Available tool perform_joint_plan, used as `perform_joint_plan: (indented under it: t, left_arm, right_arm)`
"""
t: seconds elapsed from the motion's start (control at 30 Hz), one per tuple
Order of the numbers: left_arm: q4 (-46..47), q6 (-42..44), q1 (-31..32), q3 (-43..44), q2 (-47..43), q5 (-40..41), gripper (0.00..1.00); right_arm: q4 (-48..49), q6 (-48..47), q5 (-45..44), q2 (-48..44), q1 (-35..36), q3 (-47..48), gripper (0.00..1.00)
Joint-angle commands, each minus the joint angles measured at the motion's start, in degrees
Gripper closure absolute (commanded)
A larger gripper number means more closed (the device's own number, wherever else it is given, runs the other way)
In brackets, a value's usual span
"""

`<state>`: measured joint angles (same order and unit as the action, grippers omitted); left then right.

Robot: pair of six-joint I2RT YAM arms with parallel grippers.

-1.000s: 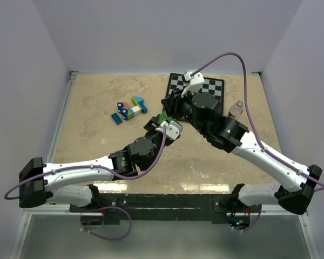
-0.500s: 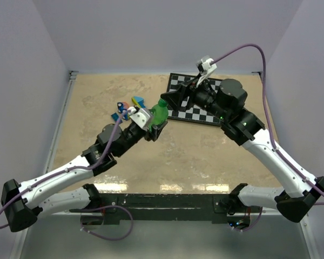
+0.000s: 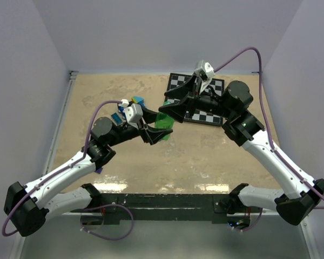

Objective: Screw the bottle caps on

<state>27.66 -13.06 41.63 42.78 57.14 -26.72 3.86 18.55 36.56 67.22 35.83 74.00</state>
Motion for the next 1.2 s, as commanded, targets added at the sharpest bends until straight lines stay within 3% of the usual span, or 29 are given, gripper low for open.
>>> perform_joint_plan:
  t: [0.0, 0.93, 1.03, 1.17]
  left_arm:
    - [7.41, -4.96, -0.49, 0.45, 1.65, -8.78, 1.0]
    - [7.32, -3.99, -0.41, 2.92, 1.83, -10.37, 1.0]
    - [7.41, -3.82, -0.41, 3.53, 2.18, -10.46, 1.0]
    - [7.15, -3.2, -0.41, 3.88, 2.44, -10.11, 1.0]
  right_arm:
    - [4.67, 1.05, 6.07, -0.69, -0.33, 0.1, 0.27]
    - [2.82, 0.62, 12.22, 1.95, -0.33, 0.62, 0.51]
    - [2.73, 0.44, 12.31, 1.95, -0.41, 0.53, 0.64]
    - [2.03, -0.17, 11.17, 1.77, -0.33, 0.71, 1.0]
